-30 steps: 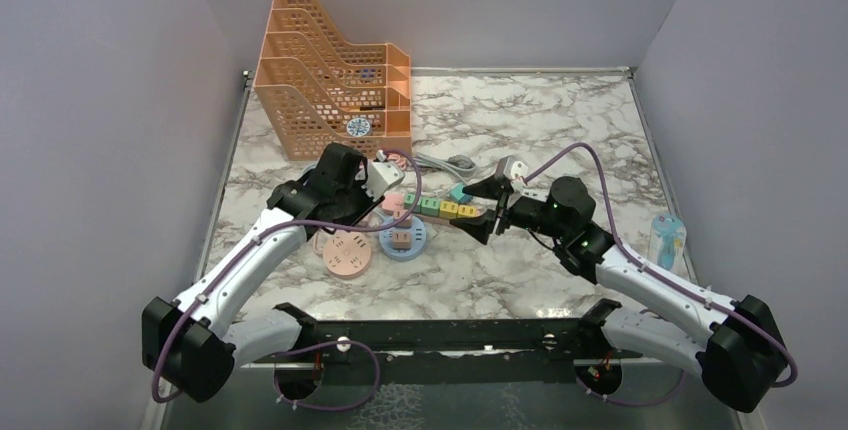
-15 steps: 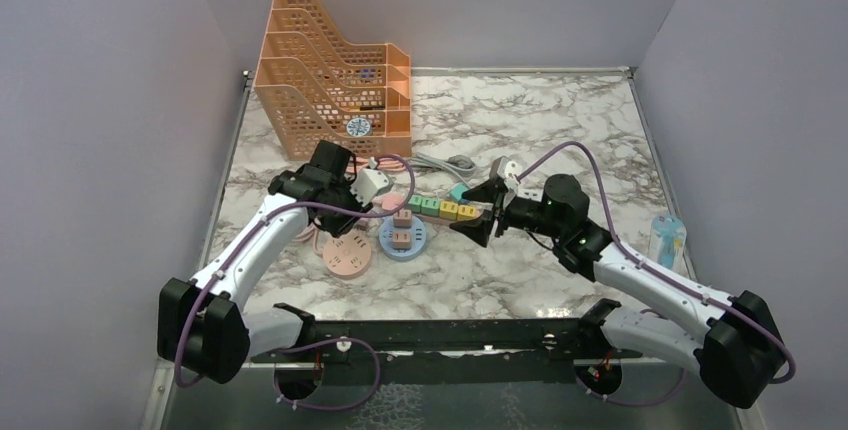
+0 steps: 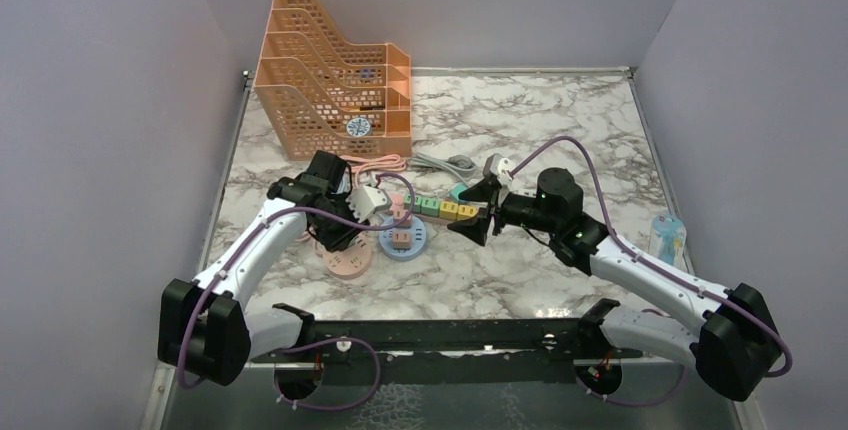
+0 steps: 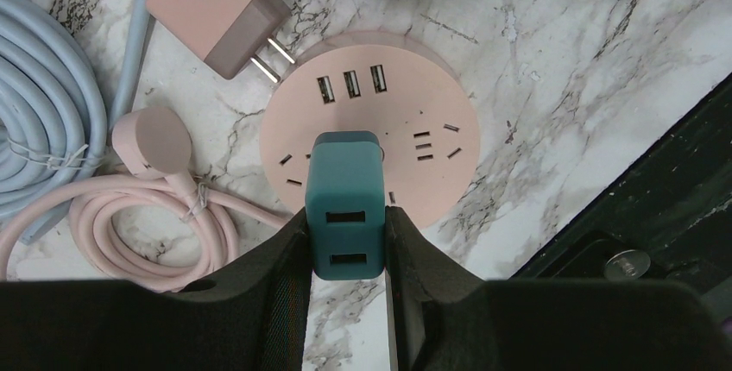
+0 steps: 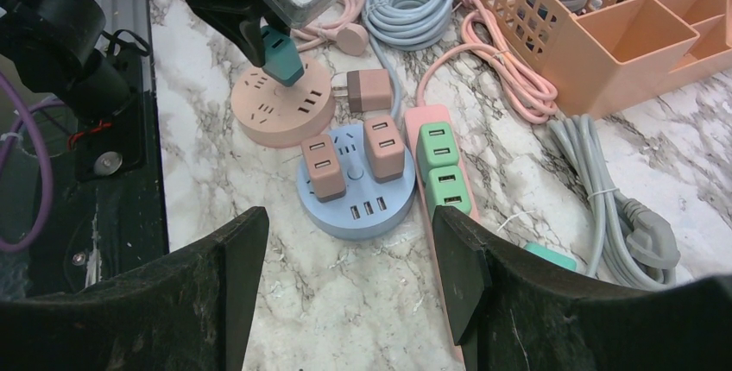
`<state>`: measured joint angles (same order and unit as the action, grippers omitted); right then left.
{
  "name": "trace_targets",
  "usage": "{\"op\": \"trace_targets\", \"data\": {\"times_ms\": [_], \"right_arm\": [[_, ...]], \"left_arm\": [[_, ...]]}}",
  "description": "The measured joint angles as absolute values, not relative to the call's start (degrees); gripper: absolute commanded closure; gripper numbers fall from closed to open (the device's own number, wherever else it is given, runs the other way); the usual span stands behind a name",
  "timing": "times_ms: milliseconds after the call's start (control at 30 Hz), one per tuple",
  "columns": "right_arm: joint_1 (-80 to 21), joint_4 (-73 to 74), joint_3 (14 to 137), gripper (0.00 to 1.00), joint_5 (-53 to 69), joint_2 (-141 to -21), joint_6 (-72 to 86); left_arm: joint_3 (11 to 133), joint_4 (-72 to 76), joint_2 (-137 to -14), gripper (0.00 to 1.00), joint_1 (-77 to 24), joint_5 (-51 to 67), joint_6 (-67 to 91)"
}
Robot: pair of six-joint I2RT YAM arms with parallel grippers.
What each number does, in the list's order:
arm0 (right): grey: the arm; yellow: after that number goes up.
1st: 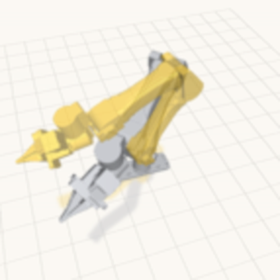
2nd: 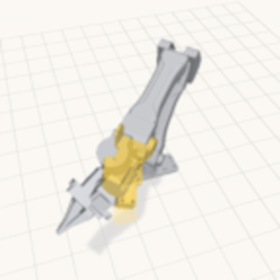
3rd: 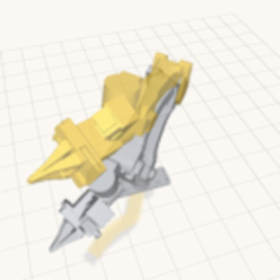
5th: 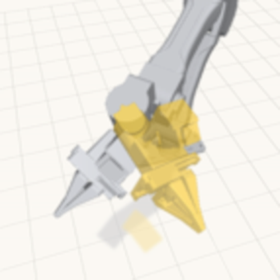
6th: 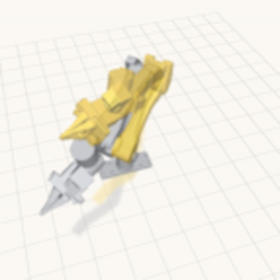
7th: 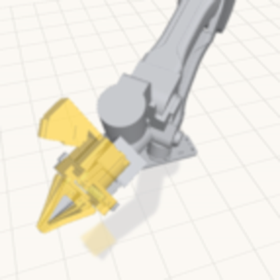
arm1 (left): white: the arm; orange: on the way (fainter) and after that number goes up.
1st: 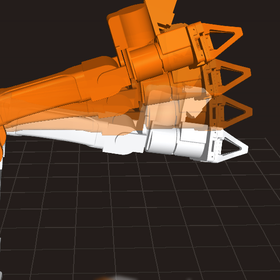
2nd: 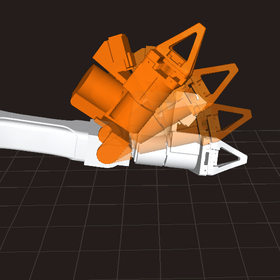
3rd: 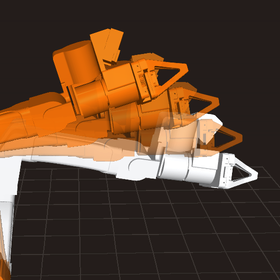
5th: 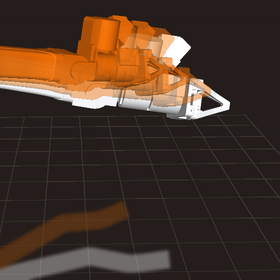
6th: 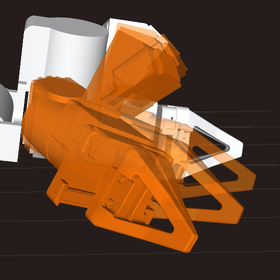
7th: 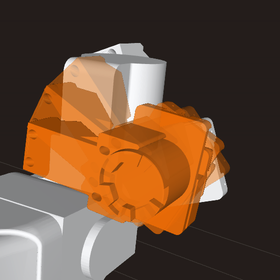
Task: Insert the plug
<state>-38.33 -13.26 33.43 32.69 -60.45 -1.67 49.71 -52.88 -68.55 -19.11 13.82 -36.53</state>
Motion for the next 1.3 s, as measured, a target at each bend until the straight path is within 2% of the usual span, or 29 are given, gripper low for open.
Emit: {"op": "trace_targets", "data": {"times_ms": [933,1300], "right_arm": [[-38.3,-11.8,33.4,0.3,32.7,-60.0,-1.8],[-38.3,-11.5,33.4,0.3,32.7,-60.0,-2.0]], "left_arm": [[49.6,-51.3,-71.7,0.96,-16.8,9.0,-31.8],[49.5,-51.3,-71.8,1.0,-16.6,9.3,-33.4]]}}
